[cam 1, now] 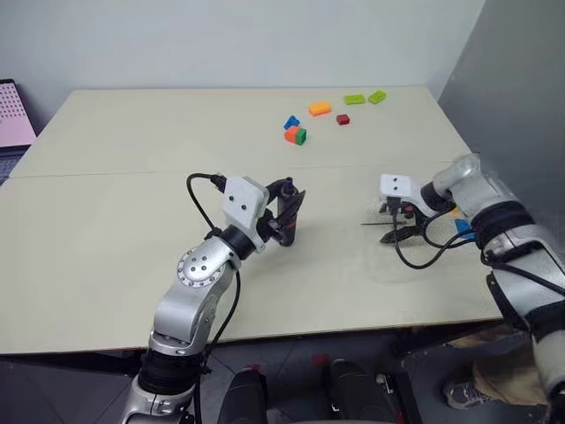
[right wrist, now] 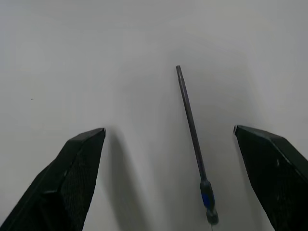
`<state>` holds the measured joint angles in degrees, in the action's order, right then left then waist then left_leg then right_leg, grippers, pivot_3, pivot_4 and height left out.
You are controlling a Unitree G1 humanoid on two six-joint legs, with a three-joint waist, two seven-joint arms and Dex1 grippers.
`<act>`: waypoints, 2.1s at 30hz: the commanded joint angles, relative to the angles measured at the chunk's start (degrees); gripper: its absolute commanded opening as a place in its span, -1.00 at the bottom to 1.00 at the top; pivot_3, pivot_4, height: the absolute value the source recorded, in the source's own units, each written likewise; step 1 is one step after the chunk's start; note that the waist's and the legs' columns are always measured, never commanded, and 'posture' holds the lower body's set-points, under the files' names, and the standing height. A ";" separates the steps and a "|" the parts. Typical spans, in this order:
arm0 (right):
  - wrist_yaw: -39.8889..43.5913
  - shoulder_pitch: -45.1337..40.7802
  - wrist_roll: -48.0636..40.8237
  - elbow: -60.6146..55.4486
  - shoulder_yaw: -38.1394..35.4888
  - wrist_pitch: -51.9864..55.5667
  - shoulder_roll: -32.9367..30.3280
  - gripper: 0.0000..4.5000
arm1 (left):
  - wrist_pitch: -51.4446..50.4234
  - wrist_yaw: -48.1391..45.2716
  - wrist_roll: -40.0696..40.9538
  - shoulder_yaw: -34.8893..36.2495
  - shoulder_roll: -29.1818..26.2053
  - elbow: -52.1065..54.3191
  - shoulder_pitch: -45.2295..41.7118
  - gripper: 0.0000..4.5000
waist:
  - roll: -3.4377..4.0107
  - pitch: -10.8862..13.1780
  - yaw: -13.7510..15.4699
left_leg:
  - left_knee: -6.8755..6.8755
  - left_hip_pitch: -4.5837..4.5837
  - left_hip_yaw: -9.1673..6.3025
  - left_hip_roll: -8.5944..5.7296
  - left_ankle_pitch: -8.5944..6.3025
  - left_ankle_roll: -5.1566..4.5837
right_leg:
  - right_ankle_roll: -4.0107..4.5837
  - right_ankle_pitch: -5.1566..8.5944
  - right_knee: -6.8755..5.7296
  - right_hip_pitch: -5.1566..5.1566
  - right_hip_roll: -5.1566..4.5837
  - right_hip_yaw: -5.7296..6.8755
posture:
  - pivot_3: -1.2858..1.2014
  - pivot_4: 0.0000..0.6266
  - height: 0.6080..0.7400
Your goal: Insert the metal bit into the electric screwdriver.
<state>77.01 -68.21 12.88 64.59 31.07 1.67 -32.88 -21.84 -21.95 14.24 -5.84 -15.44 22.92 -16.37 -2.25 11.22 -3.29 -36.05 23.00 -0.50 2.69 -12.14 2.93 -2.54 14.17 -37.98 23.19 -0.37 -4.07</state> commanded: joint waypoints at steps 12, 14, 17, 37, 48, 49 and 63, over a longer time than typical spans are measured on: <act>0.89 -3.33 6.55 9.10 -2.10 -3.29 2.88 -0.37 | -0.94 2.44 -2.32 1.24 -1.25 1.89 3.35 -0.29 | 0.07 -0.04 -0.03 | -0.03 -0.10 -0.05 0.00 0.01 0.00 | -0.20 0.08 -0.11 -0.02 0.03 0.01 | 0.03 -0.52 1.00; 0.67 -3.18 6.65 8.97 -2.65 -3.32 2.78 -0.58 | -0.92 2.43 -2.31 1.41 -1.41 1.77 3.36 -0.29 | 0.08 -0.05 -0.07 | -0.03 -0.10 -0.05 0.00 0.01 0.00 | -0.20 0.08 -0.11 -0.02 0.03 0.00 | 0.03 -0.52 1.00; 0.33 -3.08 6.20 8.45 -4.00 -3.86 2.28 -0.87 | -0.47 2.16 -2.35 1.47 -1.66 1.29 3.11 -0.29 | 0.08 -0.05 -0.10 | -0.03 -0.10 -0.05 0.00 0.01 0.00 | -0.20 0.07 -0.11 -0.02 0.03 0.01 | 0.03 -0.52 1.00; -9.76 20.27 -22.43 -48.79 -33.52 20.87 0.42 -1.00 | -6.19 3.80 2.44 1.03 5.04 1.50 -8.04 -0.29 | 0.11 -0.02 0.40 | -0.02 0.18 -0.23 -0.02 0.00 0.01 | -0.23 0.07 0.00 0.07 0.03 0.11 | 0.03 -0.52 1.00; -30.45 28.16 -35.23 -74.49 -41.49 32.70 11.11 -1.00 | -4.90 -4.04 4.76 0.24 3.47 -4.06 -10.08 -0.29 | 0.12 -0.02 0.39 | -0.06 0.34 -0.31 -0.03 0.01 0.01 | -0.26 0.08 0.00 0.18 0.03 0.20 | 0.03 -0.52 1.00; -31.75 28.24 -35.88 -75.30 -41.53 32.76 11.88 -1.00 | -4.10 -4.40 4.27 0.01 3.42 -5.16 -10.08 -0.29 | 0.11 -0.02 0.37 | -0.07 0.34 -0.31 -0.03 0.01 0.00 | -0.26 0.08 0.00 0.18 0.03 0.21 | 0.03 -0.52 1.00; -42.24 28.51 -43.05 -80.85 -40.94 31.04 18.88 -1.00 | 0.56 -4.62 1.36 -1.00 3.99 -9.04 -8.60 -0.29 | 0.12 -0.02 0.38 | -0.03 0.34 -0.32 0.00 0.01 0.00 | -0.24 0.08 0.01 0.18 0.05 0.21 | 0.03 -0.52 1.00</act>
<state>35.78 -39.37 -28.32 -13.37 -9.42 34.02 -14.32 -21.96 -26.67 15.79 -7.35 -11.25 13.22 -24.88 -2.13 11.20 -2.91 -36.08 23.33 -0.82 2.69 -12.13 2.92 -2.78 14.25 -37.97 23.37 -0.32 -3.85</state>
